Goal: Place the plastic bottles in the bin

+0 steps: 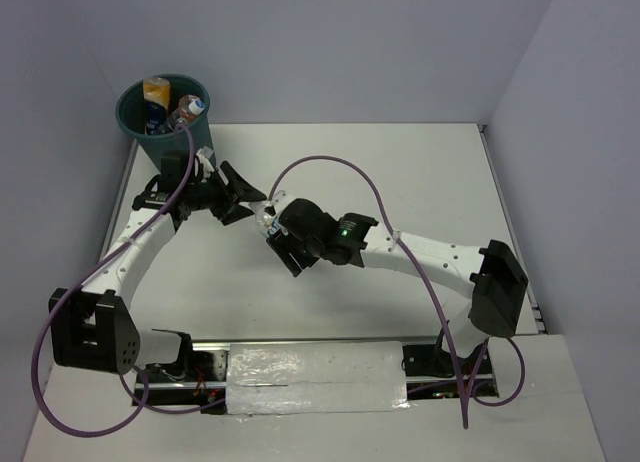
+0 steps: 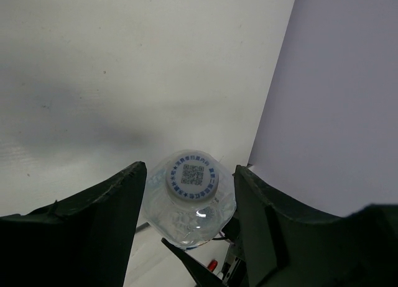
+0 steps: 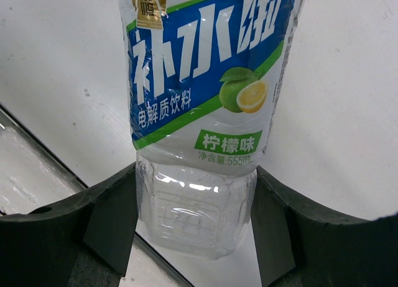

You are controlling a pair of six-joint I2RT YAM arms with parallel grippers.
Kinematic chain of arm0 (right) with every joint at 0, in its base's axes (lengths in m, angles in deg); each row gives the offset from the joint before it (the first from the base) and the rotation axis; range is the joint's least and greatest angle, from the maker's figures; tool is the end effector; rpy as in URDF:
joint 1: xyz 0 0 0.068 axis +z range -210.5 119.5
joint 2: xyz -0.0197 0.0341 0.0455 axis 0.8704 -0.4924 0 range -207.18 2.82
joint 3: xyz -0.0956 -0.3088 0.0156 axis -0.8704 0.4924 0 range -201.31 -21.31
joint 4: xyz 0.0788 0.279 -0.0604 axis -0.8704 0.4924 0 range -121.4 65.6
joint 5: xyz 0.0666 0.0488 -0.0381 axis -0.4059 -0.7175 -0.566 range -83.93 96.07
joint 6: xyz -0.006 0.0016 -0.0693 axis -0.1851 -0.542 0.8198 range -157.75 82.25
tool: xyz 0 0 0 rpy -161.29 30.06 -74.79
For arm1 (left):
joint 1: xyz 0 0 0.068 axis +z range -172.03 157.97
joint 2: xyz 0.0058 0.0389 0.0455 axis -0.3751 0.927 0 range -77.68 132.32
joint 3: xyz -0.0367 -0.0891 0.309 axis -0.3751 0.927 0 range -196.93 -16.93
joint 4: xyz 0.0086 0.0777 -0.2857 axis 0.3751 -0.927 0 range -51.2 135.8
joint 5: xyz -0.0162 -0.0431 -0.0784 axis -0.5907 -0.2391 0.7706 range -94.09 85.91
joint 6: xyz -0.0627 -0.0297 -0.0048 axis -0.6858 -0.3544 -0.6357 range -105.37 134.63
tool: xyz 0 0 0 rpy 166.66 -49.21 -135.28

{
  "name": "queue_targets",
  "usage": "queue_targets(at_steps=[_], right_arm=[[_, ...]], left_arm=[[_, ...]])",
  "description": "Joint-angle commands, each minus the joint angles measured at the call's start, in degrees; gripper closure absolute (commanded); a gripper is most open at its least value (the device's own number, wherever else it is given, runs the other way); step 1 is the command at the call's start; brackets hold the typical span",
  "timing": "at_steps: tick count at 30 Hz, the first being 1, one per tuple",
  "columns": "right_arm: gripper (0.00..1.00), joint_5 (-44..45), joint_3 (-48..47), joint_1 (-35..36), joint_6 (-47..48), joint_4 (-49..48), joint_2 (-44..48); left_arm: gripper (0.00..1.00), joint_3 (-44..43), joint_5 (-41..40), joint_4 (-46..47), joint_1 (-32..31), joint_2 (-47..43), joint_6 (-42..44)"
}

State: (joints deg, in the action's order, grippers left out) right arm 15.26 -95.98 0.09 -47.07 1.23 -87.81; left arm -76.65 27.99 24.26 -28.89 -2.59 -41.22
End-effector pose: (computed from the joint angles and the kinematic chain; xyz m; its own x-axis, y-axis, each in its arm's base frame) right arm 0.2027 0.3412 0.3125 -0.4942 -0.5514 -0.6722 -0.7379 0.6749 -0.0111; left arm 0.3179 -0.0685 0.3291 -0.7674 -0.6140 -0.1849 -0.2000 0.5031 -0.8408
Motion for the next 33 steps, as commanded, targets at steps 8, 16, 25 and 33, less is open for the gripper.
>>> queue_targets(at_steps=[8,16,25,33], right_arm=[[0.43,-0.4,-3.6,-0.3,-0.1,-0.6,-0.8],[0.27,-0.3,-8.0,-0.3,-0.7,3.9,-1.6],[0.02,-0.1,-30.9,-0.2,0.4,21.3,3.6],[0.0,22.3,-34.8,-1.3,1.3,27.2,12.8]], left_arm=[[0.41,0.1,1.9,2.7,-0.7,0.7,1.6],[0.98,-3.8,-2.6,-2.1,-1.6,1.3,6.3],[1.0,-31.4,-19.5,-16.1,-1.5,8.1,22.4],[1.0,-72.3,-31.7,-23.5,-1.0,19.6,31.6]])
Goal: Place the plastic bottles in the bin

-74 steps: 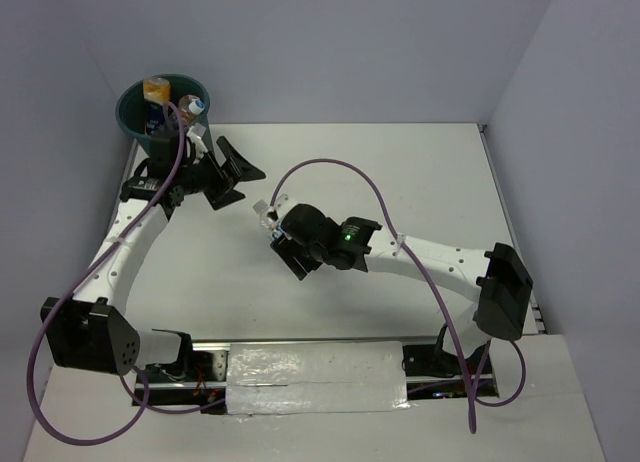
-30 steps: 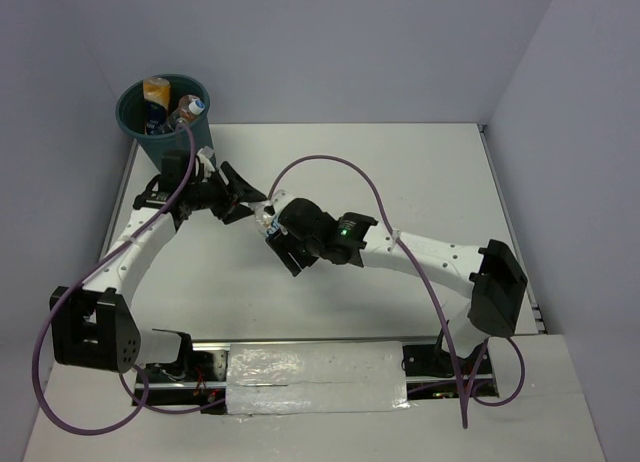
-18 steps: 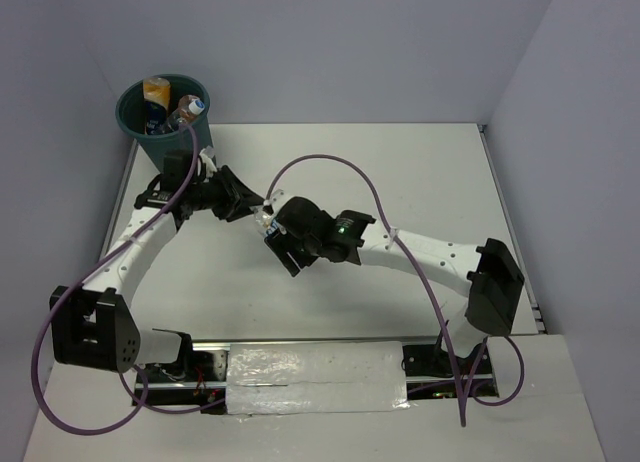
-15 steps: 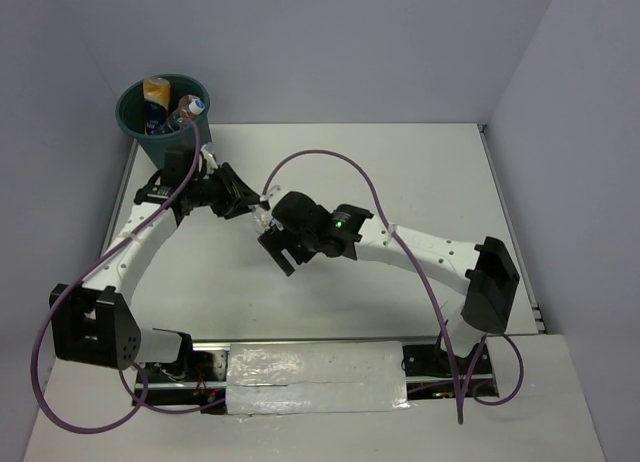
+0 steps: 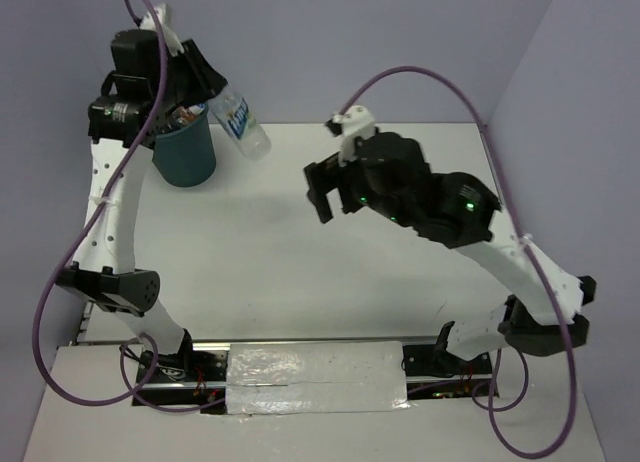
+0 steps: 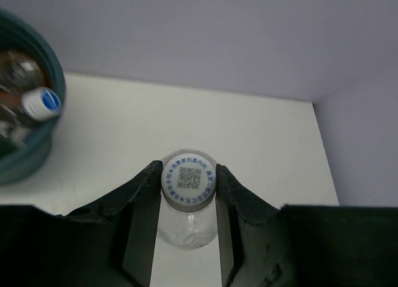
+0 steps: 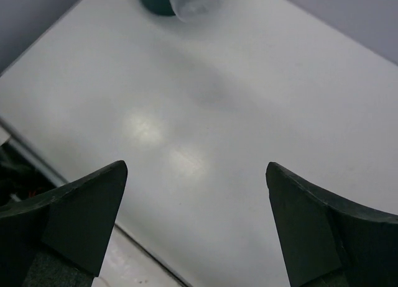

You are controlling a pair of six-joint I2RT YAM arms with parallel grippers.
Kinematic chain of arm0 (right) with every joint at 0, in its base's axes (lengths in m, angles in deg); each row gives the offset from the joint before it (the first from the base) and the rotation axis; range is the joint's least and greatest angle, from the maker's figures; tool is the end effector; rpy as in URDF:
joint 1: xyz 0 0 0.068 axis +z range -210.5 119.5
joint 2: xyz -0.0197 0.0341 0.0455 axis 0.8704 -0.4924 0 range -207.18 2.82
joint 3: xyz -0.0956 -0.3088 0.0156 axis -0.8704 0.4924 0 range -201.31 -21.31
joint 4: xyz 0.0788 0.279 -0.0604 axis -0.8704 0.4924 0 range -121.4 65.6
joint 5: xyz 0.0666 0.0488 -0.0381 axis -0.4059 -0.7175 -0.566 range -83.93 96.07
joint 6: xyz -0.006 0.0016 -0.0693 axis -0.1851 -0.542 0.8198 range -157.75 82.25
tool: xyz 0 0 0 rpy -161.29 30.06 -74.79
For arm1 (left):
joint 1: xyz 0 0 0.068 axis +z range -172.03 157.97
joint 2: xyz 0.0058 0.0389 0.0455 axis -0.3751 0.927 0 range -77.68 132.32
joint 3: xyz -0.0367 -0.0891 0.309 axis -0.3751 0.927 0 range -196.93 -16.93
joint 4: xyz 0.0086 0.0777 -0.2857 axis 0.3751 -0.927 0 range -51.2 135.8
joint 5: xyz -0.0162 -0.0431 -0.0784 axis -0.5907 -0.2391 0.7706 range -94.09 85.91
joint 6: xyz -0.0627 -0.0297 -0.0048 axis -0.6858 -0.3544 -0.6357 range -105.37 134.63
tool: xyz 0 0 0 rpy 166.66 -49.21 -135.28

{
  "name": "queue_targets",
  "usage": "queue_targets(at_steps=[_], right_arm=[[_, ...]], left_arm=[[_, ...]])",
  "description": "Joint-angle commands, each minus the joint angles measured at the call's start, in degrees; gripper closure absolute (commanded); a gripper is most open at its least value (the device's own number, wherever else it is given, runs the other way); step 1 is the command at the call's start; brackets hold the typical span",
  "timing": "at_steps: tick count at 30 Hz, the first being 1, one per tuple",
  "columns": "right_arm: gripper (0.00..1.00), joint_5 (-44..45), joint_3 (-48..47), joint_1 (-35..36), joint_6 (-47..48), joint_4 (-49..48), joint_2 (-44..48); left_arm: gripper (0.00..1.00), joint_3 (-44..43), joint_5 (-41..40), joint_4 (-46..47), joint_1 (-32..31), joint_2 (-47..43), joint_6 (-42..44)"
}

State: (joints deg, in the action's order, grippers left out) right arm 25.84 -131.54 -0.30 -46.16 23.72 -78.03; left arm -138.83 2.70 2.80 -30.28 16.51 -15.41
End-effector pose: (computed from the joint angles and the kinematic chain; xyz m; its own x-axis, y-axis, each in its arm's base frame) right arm 0.1659 0.2512 0.5609 -0.3107 -0.2658 -0.9126 -0.6266 0.7792 -0.0136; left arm 0.3853 -0.0626 0.5788 -0.3537 -0.4511 -0.8194 0.0904 0.8555 -0.5099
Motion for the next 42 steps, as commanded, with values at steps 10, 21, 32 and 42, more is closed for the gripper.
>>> queue_targets(at_steps=[10,21,32,42], right_arm=[[0.0,8.8,14.1,-5.8,-2.7,-0.6,10.9],[0.0,0.5,18.5,-10.3,-1.4,-4.2,5.9],[0.0,-2.2,21.2,-12.8,-1.4,-4.8,5.2],[0.0,-1.5,21.6,-13.1,-1.9,-4.4,5.9]], left_arm=[[1.0,-12.3,-23.6,10.5,8.0,-5.3,15.2],[1.0,-11.9,-28.9,15.2,14.5,4.7,17.8],[1.0,0.2,-29.9,20.8,16.2,6.4,14.8],[1.0,2.9,-30.3,20.9,16.3,11.4,13.9]])
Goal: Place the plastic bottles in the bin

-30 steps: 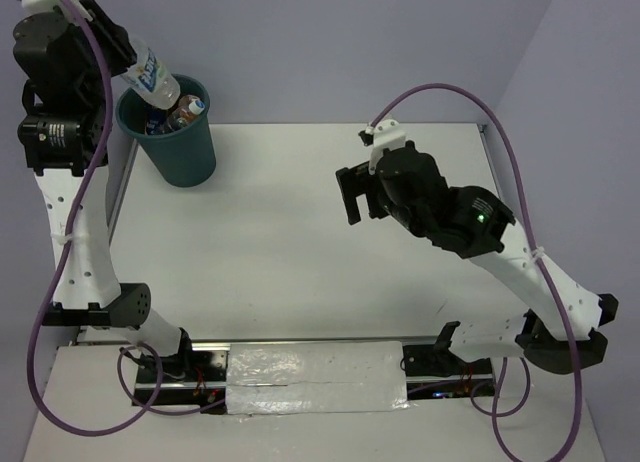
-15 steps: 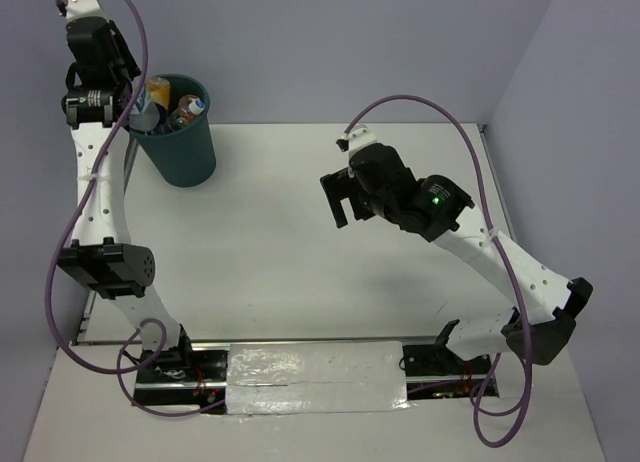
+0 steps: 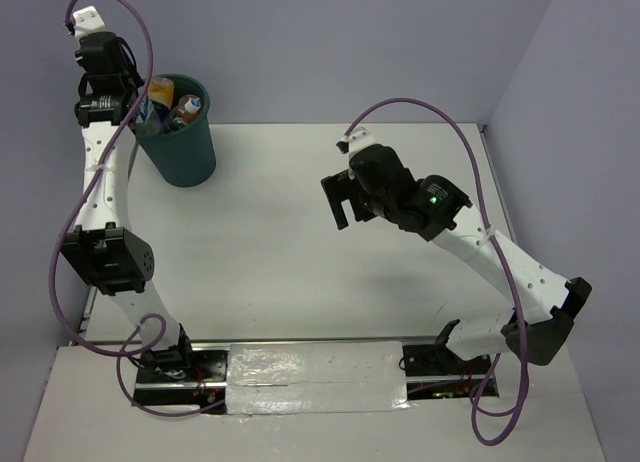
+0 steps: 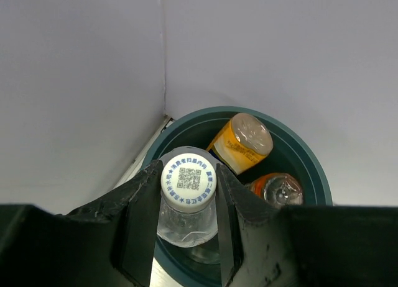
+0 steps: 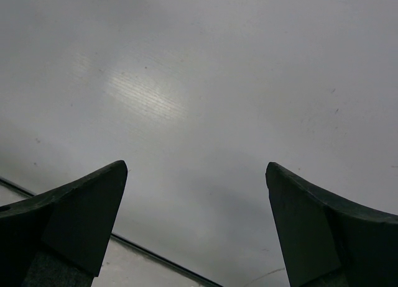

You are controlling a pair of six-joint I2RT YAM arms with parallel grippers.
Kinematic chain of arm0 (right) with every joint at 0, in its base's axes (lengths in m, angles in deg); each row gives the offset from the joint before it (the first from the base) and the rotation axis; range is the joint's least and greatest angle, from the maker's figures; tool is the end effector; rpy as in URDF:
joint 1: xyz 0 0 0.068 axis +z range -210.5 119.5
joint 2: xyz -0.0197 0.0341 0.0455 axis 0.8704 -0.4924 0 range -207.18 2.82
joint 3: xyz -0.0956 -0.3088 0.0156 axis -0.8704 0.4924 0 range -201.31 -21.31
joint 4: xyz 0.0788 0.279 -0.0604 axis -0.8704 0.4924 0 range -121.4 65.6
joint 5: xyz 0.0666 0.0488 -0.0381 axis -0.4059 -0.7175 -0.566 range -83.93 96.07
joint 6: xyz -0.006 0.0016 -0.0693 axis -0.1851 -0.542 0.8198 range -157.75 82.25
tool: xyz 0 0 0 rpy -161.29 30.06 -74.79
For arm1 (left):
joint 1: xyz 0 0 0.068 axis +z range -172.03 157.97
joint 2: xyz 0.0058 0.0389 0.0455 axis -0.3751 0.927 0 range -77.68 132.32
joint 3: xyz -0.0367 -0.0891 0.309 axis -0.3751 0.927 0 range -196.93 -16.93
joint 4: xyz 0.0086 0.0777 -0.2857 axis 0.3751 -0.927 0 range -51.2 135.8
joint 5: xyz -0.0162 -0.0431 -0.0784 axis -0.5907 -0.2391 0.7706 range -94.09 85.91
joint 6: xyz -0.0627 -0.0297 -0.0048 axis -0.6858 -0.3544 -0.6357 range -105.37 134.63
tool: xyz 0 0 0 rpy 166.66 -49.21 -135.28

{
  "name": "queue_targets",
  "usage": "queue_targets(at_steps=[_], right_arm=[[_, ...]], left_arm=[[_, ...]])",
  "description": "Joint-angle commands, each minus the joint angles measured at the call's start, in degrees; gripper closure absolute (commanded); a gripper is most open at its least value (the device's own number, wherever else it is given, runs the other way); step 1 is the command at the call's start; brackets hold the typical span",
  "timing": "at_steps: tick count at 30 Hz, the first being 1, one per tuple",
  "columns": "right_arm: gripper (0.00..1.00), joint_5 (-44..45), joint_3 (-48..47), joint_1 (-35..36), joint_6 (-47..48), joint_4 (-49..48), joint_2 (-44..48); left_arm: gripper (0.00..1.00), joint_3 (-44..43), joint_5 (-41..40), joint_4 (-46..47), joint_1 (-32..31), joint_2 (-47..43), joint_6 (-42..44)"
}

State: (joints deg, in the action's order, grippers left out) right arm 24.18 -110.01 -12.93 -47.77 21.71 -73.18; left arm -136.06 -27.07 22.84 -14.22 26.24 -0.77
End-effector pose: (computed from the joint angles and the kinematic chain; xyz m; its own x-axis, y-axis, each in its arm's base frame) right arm 0.2170 0.2114 0.4580 -0.5249 -0.3293 -0.7849 -0.4576 0.8867 -0.0660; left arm 0.4698 0.0867 0.5354 0.0062 -0.2460 -0.9693 -0.5256 0.8238 -0.2124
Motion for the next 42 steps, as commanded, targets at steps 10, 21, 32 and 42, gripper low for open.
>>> queue_targets(at_steps=[10,21,32,42], right_arm=[[0.0,-0.6,-0.5,-0.5,-1.1,-2.5,1.2],[0.0,-1.0,-1.3,-0.5,-1.7,-2.3,1.4],[0.0,-0.5,-0.8,-0.6,-2.4,-1.9,2.4],[0.0,-1.1,3.2,-8.2,-10.9,-5.0,7.1]], left_arm=[[1.0,5.7,2.8,3.2,-0.4,-0.2,2.7],[0.18,5.8,6.0,2.0,-3.2,-1.6,8.3],[0.01,-4.6,8.7,-4.8,-6.9,-0.9,8.0],[0.01,-9.4,24.7,-9.9,-11.0,-10.5,-0.6]])
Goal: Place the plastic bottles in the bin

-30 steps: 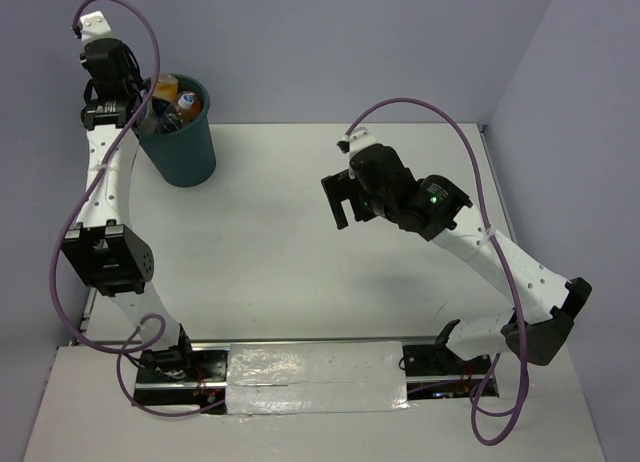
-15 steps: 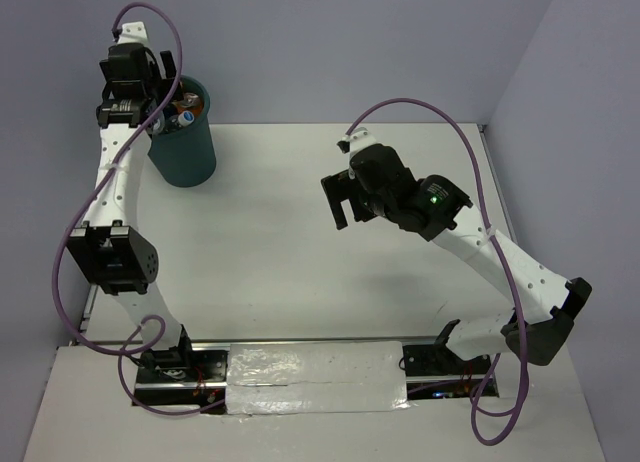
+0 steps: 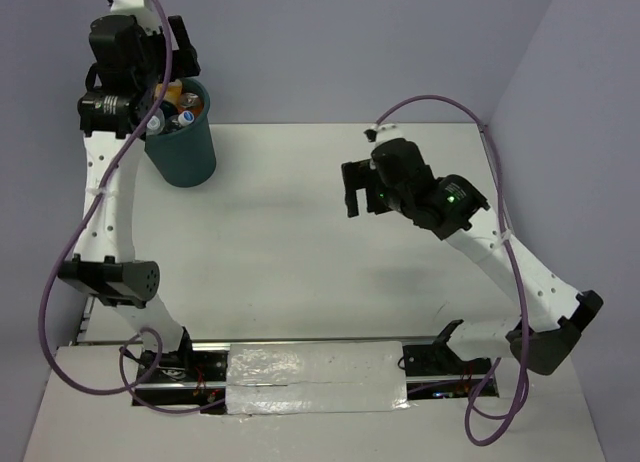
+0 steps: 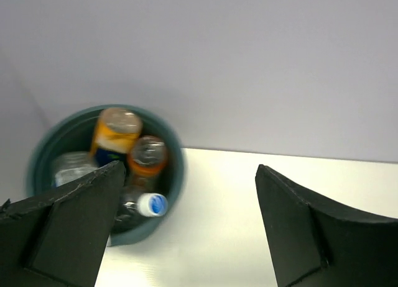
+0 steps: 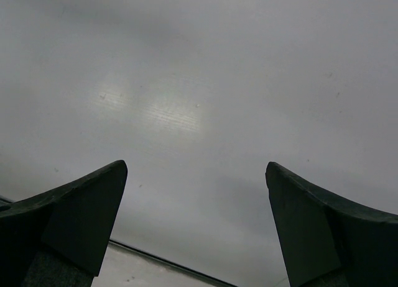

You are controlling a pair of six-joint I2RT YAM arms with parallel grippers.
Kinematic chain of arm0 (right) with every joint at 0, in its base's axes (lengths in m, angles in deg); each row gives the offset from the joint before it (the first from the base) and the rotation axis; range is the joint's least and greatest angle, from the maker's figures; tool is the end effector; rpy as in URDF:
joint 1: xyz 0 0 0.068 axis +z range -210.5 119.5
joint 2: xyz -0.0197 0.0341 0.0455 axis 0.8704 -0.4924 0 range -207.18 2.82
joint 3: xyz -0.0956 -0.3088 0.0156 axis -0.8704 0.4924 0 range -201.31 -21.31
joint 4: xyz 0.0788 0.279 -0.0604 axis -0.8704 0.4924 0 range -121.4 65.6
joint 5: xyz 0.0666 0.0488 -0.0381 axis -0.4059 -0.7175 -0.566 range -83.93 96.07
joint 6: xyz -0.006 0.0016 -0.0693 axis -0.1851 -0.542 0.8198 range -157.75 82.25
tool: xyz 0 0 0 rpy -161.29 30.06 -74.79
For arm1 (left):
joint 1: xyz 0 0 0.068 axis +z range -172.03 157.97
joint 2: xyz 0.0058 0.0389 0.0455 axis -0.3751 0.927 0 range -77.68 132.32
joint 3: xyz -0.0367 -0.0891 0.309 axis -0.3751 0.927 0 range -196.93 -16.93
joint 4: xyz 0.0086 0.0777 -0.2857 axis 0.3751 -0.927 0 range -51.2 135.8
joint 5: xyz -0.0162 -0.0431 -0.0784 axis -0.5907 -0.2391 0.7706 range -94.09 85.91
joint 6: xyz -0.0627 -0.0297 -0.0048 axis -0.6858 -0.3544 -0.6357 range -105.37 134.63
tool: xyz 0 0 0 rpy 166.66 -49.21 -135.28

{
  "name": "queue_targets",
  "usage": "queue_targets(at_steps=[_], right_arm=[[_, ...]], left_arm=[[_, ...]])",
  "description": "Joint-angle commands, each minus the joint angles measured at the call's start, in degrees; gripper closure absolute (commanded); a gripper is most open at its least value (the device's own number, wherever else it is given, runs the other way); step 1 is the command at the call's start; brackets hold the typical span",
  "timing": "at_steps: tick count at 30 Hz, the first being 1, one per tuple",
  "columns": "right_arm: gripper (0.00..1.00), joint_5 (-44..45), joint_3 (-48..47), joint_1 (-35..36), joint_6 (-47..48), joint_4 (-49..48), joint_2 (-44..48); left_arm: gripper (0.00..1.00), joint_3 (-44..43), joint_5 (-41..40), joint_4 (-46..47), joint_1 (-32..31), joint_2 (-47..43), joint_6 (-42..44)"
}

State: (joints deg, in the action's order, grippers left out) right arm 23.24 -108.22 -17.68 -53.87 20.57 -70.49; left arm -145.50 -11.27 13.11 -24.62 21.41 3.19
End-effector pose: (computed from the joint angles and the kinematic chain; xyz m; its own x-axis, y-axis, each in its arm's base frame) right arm 0.2236 0.1844 0.4615 -0.5705 -0.1672 -0.8041 -0.3345 0.9415 0.0416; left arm 0.4156 -0.0117 0.6095 -0.0390 -0.1953 -0.9800 -0.0894 0.9775 -0.1912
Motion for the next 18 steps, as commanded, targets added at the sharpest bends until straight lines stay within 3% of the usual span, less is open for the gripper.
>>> queue_targets(at_steps=[1,8,12,18], right_arm=[[0.0,-1.2,3.1,-6.3,-5.7,-5.3,6.6],[0.0,-9.8,10.1,-17.0,-12.7,-9.4,13.9],[0.0,-9.0,11.5,-19.2,-14.9,-8.7,15.5],[0.0,-6.3,12.9,-19.7,-16.0,-7.5,17.3]], left_arm=[[0.01,2.7,10.5,0.0,-0.9,-7.9,-5.2],[0.01,18.2,23.3,6.7,-5.8,-16.6,-14.6],[0.01,22.1,20.7,5.7,-12.5,-17.4,-14.9],[0.01,24.5,19.9,4.8,-13.8,-18.1,-14.7]])
